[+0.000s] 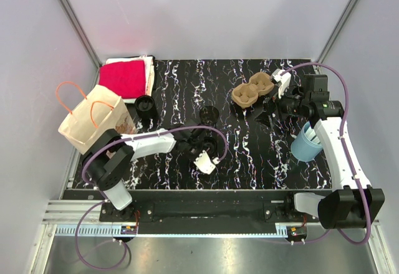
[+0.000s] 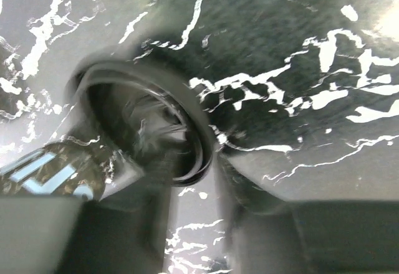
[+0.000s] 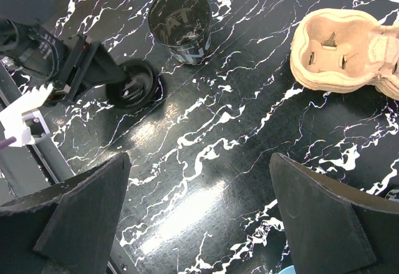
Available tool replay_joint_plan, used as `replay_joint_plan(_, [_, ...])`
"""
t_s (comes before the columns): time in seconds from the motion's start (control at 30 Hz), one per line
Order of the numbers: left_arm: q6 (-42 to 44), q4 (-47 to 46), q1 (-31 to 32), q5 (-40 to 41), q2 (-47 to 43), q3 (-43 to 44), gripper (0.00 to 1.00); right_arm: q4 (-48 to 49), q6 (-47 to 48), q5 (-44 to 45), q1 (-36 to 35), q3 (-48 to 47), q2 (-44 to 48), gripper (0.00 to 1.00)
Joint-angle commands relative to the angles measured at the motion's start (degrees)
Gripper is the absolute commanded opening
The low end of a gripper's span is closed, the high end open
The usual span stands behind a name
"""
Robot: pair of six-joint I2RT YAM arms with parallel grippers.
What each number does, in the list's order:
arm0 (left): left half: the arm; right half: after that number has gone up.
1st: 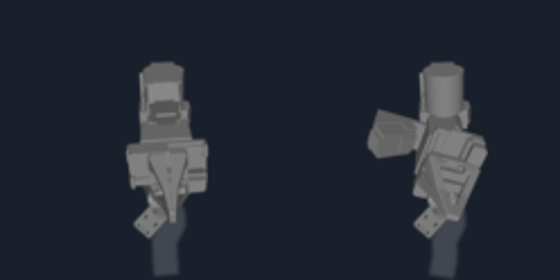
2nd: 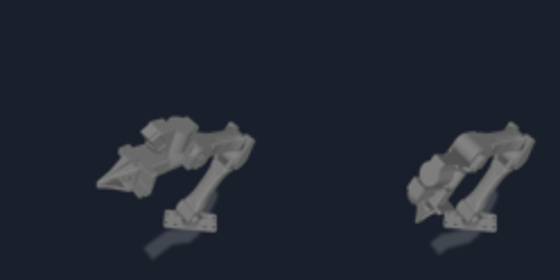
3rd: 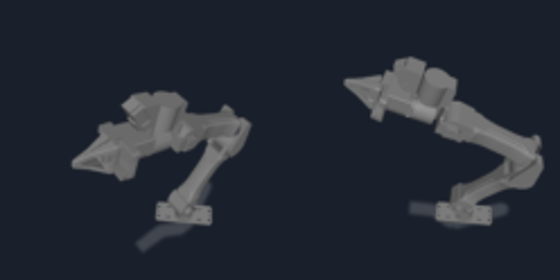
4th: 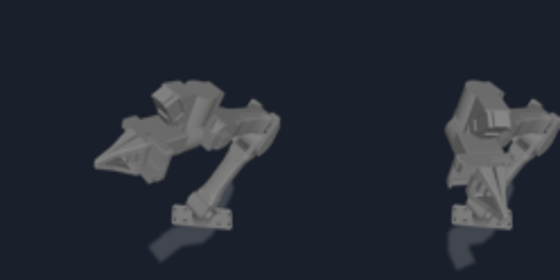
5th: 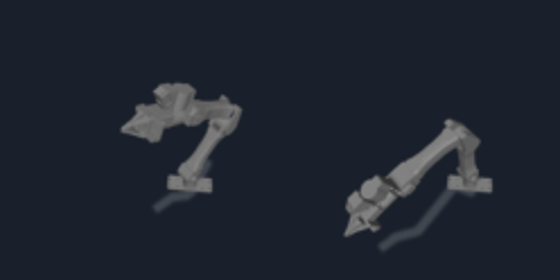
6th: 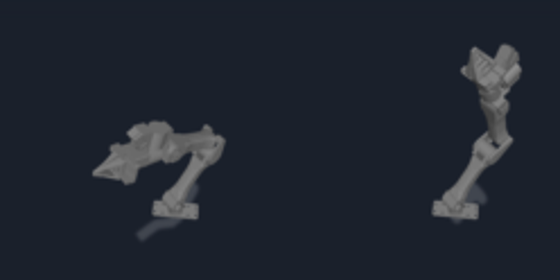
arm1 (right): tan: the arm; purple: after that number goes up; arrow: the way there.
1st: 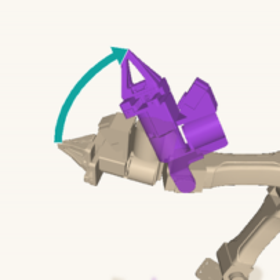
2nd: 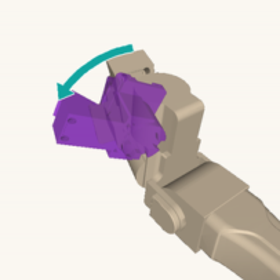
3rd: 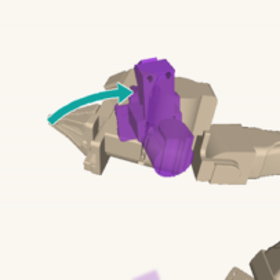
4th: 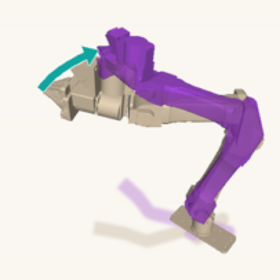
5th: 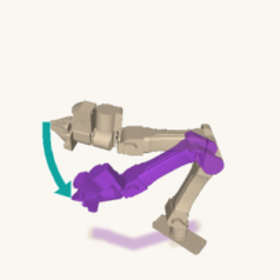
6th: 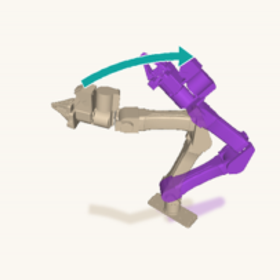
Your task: Pack the takeout coffee
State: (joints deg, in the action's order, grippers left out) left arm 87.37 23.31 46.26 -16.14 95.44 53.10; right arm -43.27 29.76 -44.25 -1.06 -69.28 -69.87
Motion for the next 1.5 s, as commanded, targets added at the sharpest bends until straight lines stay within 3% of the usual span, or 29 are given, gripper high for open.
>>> replay_joint_plan(0.0, [-0.8, 2.2, 0.9, -2.3, 1.1, 1.6, 0.27, -0.2, 0.1, -1.5, 0.4, -0.6, 0.7, 1.0])
replay_joint_plan(0.17, [-4.6, 4.6, 1.1, -5.7, 0.0, 2.7, 0.24, -0.2, -0.6, -2.6, 0.4, -1.3, 0.5, 1.0])
replay_joint_plan(0.33, [-11.3, 7.4, 1.1, -10.7, -3.3, 6.0, 0.09, -0.4, -1.9, -5.1, 0.4, -3.4, 0.9, 1.0])
replay_joint_plan(0.6, [-32.9, 11.8, -1.0, -21.1, -10.0, 16.1, 0.0, -2.0, -4.0, -21.8, 0.4, -10.5, 1.4, 1.0])
replay_joint_plan(0.67, [-40.4, 10.2, -2.9, -24.1, -11.0, 19.0, 0.0, 1.6, -10.1, -28.2, 0.4, -10.2, 1.4, 1.0])
replay_joint_plan(0.73, [-49.0, 8.3, -5.2, -26.1, -12.3, 21.0, 0.0, 11.3, -15.9, -33.8, 0.4, -8.2, 1.4, 1.0])
replay_joint_plan(0.77, [-51.7, 6.2, -6.0, -26.6, -12.8, 22.7, 0.0, 17.5, -27.4, -35.2, 0.4, -6.7, 1.4, 1.0])
replay_joint_plan(0.8, [-54.5, 4.8, -7.1, -28.1, -13.8, 23.5, 0.0, 36.1, -36.5, -35.6, 0.4, -2.3, 1.5, 1.0])
replay_joint_plan(0.83, [-59.5, 3.9, -9.5, -29.3, -14.0, 24.4, 0.0, 48.3, -45.9, -35.1, 0.4, 0.2, 1.1, 1.0])
replay_joint_plan(0.87, [-62.3, 1.2, -10.8, -30.4, -14.4, 25.6, 0.0, 60.5, -65.4, -33.6, 0.4, 2.4, 0.2, 0.97])
replay_joint_plan(0.9, [-65.0, -0.7, -12.1, -33.2, -14.9, 26.0, 0.0, 83.4, -74.8, -33.0, 0.4, 4.6, -1.4, 0.95])
replay_joint_plan(0.93, [-70.7, -2.6, -14.8, -34.6, -15.2, 26.3, 0.0, 92.1, -90.1, -30.7, 0.4, 4.5, -5.9, 0.92])
replay_joint_plan(0.97, [-73.8, -7.2, -16.1, -35.9, -15.4, 26.2, 0.0, 99.4, -97.1, -29.2, 0.3, 3.9, -8.3, 0.85])
replay_joint_plan(1.0, [-77.1, -10.0, -17.3, -38.2, -15.6, 25.9, 0.0, 112.5, -103.8, -27.4, 0.3, 2.2, -11.0, 0.81])
replay_joint_plan(1.03, [-83.9, -13.0, -19.7, -39.6, -15.7, 25.3, 0.0, 118.7, -116.2, -24.4, 0.3, 1.1, -16.4, 0.78])
replay_joint_plan(1.07, [-86.8, -19.0, -20.5, -40.5, -15.9, 23.6, 0.0, 128.3, -121.5, -23.1, 0.1, -0.3, -19.3, 0.76])
replay_joint_plan(1.13, [-90.7, -22.8, -21.7, -41.8, -16.4, 22.5, 0.0, 130.2, -126.5, -21.7, -0.5, -4.1, -24.4, 0.74])
replay_joint_plan(1.27, [-91.2, -25.5, -21.6, -40.5, -16.8, 21.1, 0.0, 117.9, -116.3, -20.4, -3.7, -2.2, -23.7, 0.78])
replay_joint_plan(1.47, [-89.0, -25.6, -20.3, -36.6, -15.3, 21.4, 0.0, 109.7, -111.0, -19.4, -10.8, -1.7, -24.5, 0.77])
